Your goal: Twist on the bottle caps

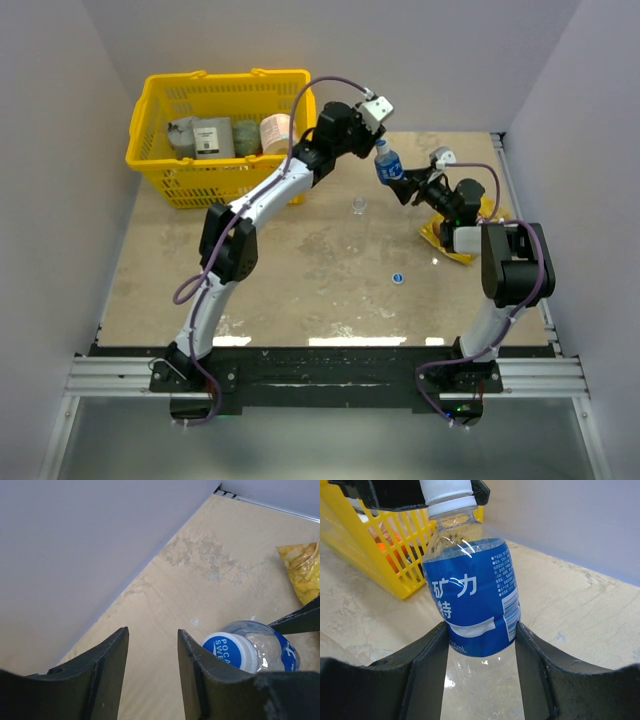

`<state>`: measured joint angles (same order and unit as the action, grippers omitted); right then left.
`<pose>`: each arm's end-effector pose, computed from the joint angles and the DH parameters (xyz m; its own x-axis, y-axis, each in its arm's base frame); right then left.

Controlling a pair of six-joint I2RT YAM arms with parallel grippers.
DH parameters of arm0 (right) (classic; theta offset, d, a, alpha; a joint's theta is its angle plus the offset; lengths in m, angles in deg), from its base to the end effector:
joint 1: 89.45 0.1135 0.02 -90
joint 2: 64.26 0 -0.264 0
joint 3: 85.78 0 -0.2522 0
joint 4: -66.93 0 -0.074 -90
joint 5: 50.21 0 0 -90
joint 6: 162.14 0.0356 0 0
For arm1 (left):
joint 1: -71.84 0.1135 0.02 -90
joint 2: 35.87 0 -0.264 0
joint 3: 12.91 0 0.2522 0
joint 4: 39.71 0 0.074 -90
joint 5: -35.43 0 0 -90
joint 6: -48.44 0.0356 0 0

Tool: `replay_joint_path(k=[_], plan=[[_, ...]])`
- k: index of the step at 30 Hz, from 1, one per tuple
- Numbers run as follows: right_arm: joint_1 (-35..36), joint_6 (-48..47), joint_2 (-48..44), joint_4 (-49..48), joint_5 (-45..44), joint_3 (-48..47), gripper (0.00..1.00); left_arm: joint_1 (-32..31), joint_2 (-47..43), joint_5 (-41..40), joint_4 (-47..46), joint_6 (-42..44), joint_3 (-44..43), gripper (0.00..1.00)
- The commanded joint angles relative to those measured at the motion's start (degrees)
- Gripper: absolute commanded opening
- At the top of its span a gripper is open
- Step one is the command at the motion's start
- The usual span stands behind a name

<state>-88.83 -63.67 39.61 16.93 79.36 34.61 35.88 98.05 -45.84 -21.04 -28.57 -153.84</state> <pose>0.3646 0.0266 0.2039 0.0043 0.1136 -0.9935 -0.6499 0.7555 0.0835 0.4504 -0.3334 0.3124 -0.0019 0.2759 -0.9612 0.7196 0.6678 0.1903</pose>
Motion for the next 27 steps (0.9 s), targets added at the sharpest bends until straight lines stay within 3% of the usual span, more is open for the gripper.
replay_joint_path(k=[1,14,15,16,27], plan=[[0.08,-2.49,0.45,-0.14,2.78,-2.67,0.35,0.63,-0.51,0.49,-3.85,-0.34,1.31,0.48],[0.61,-16.82,3.70,21.58,8.85,-10.75,0.69,0.37,-2.00,4.19,-7.89,-2.36,5.53,0.49],[0.61,-16.65,4.40,22.62,9.29,-12.15,0.75,0.46,-2.00,4.10,-8.24,-2.27,5.97,0.50],[0.61,-16.56,4.93,25.07,9.30,-12.95,0.98,0.46,-2.09,4.19,-8.33,-2.36,6.32,0.50],[0.96,-16.03,6.87,24.92,7.71,-14.44,0.99,0.37,-1.30,2.87,-9.74,-3.15,6.94,0.52]])
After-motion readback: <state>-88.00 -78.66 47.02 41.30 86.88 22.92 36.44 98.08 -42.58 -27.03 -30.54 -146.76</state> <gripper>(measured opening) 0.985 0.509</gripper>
